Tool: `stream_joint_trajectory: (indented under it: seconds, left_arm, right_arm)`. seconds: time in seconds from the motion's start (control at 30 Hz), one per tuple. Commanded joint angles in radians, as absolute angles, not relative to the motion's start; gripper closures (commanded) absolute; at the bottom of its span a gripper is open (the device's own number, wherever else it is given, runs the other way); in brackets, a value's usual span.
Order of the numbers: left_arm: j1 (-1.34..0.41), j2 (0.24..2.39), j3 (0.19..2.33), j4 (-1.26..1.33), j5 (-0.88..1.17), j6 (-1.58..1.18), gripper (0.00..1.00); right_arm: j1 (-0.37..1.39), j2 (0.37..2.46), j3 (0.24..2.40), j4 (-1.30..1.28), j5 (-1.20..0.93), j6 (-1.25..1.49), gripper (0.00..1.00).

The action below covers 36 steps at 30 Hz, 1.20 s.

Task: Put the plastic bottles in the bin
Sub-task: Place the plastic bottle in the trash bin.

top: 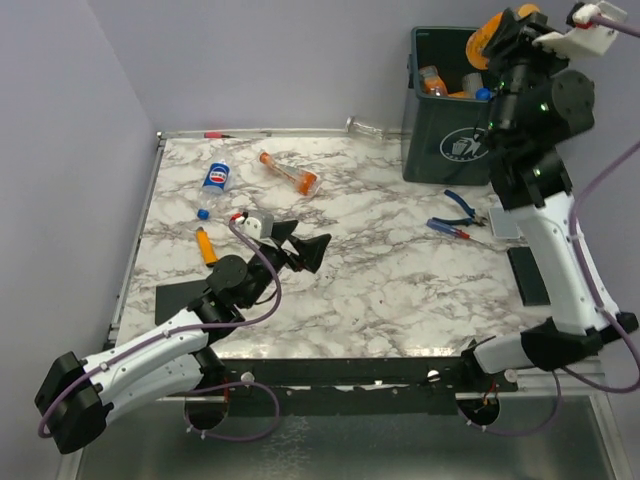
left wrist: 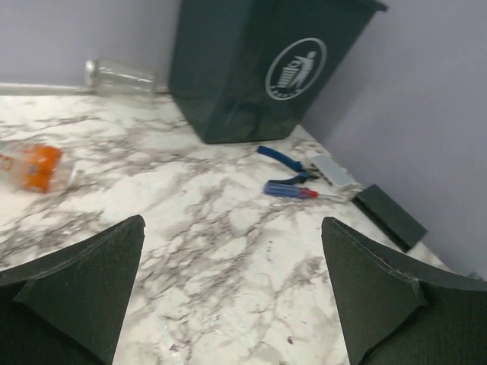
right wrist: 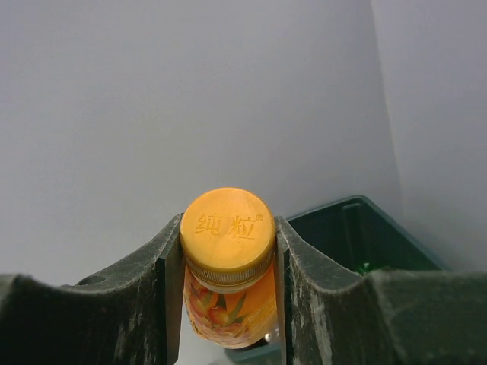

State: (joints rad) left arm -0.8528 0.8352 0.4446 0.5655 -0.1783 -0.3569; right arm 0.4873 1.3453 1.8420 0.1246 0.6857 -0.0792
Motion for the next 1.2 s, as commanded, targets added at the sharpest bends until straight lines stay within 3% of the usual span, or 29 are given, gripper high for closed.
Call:
stream_joint_trajectory:
  seconds: [0.0, 0.27, 0.57, 0.9, 1.17]
  left_arm:
    - [-0.857, 0.811, 0.476, 0.46, -0.413, -0.311, 0.01]
    - [-0.856, 0.813, 0.485, 0.426, -0.452, -0.316, 0.01]
    - [-0.857, 0.828, 0.489, 0.426, -0.436, -0.323, 0.01]
    - [-0.856, 0.86, 0.501, 0.413, -0.439, -0.302, 0.01]
    - [-0.855, 0.88, 0.505, 0.412, -0.407, -0.312, 0.01]
  right_arm:
    - [0.284, 1.53, 2.024, 0.018, 0.658, 0.117, 1.0]
    - [0.011, 1.692, 2.057, -0.066, 0.588, 0.262, 1.0]
    - [-0.035, 1.82, 2.061, -0.078, 0.44, 0.304, 1.0]
    - [-0.035, 2.007, 2.178, -0.287, 0.249, 0.514, 1.0]
    - [-0.035, 2.024, 2.197, -0.226, -0.064, 0.645, 1.0]
